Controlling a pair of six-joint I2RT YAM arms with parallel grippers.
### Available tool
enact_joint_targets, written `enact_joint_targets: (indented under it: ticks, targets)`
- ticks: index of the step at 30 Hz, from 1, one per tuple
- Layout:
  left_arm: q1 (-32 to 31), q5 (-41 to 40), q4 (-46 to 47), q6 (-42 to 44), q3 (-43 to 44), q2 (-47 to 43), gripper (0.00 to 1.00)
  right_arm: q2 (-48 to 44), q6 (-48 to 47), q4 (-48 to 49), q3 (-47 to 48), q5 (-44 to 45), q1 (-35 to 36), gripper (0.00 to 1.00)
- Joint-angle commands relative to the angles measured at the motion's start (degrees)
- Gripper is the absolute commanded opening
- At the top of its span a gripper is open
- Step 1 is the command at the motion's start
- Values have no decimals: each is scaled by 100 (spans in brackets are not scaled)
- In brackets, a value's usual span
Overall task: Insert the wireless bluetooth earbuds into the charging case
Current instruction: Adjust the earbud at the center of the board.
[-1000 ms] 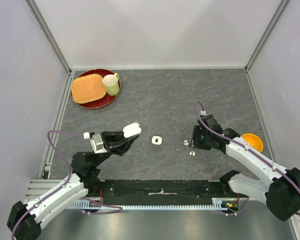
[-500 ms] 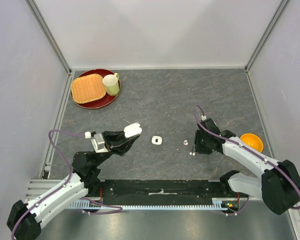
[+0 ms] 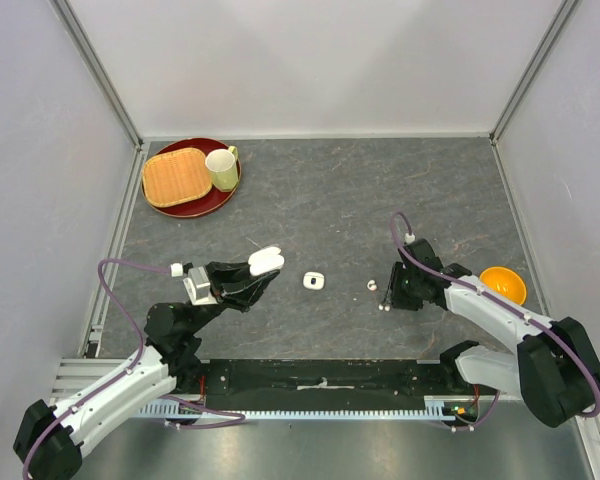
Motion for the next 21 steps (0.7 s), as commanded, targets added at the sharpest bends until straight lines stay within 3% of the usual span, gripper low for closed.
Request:
enact_joint_targets:
  ticks: [1,15,21]
  targets:
    - [15,15,108,-178,-22,13,2,34,96,276,-117,-193,-56,39]
    - [15,-56,108,-240,-40,49,2,-238,738,566,-424,-616,-47,26]
    - [15,-82,116,-240,-40,101,2,-265,651,619,-451,-589,-47,25]
